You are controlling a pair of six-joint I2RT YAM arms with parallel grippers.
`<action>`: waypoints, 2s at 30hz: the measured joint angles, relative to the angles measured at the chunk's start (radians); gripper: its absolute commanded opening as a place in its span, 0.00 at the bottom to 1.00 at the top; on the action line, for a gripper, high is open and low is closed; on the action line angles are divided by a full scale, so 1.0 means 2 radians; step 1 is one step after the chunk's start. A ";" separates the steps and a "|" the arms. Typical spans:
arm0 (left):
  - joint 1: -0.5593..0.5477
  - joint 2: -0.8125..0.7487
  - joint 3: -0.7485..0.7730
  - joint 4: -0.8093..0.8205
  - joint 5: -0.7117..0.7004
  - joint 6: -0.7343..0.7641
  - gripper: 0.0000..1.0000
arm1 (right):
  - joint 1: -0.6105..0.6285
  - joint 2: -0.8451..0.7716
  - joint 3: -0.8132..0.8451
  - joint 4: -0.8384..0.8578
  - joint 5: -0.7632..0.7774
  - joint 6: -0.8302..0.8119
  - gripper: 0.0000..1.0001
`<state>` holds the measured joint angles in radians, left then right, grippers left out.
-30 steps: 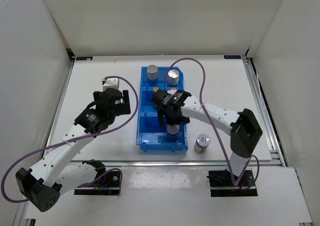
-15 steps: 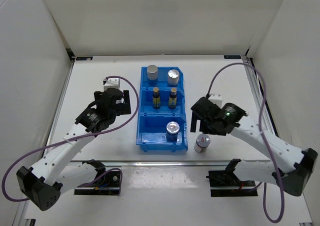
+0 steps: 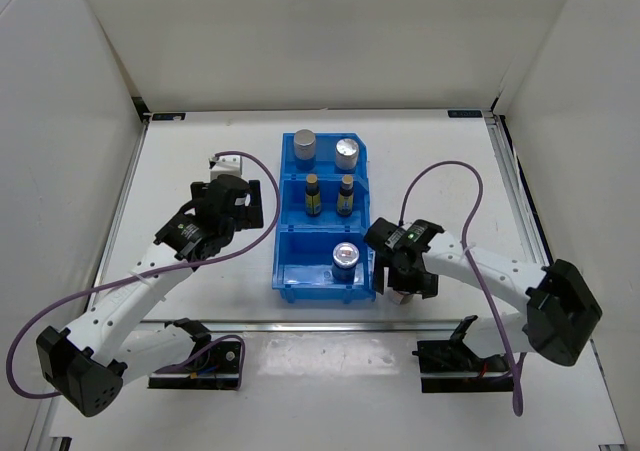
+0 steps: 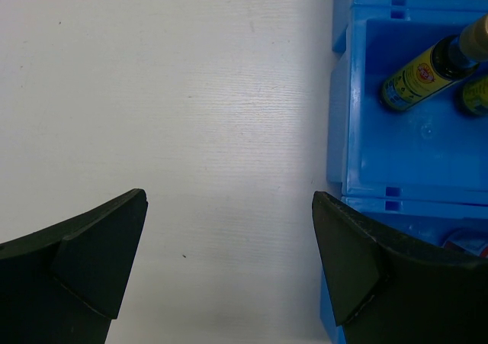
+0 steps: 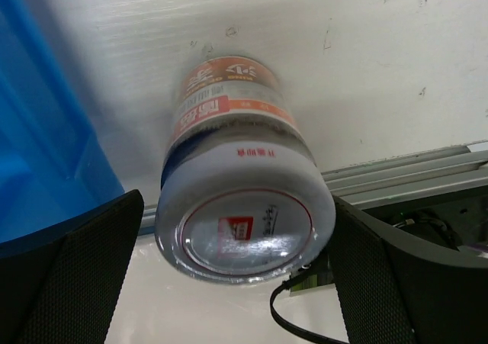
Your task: Organize the condiment bottles
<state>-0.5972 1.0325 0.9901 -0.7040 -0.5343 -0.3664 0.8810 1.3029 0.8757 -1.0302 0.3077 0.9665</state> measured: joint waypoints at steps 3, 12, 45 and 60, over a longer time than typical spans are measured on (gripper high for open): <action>0.000 0.000 0.000 0.000 0.000 0.000 1.00 | 0.000 0.008 -0.009 0.014 -0.002 0.003 0.99; 0.000 0.000 0.000 0.000 0.000 0.000 1.00 | -0.014 -0.026 -0.059 0.059 -0.011 0.002 0.23; 0.000 0.000 0.000 0.001 0.001 0.000 1.00 | 0.010 -0.102 0.039 -0.061 0.096 0.051 1.00; 0.000 0.000 0.000 0.001 0.002 0.000 1.00 | -0.104 -0.096 -0.097 0.062 -0.044 0.006 0.65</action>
<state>-0.5972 1.0325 0.9901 -0.7029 -0.5308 -0.3664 0.6735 1.1110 0.6815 -0.9058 0.2199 0.9794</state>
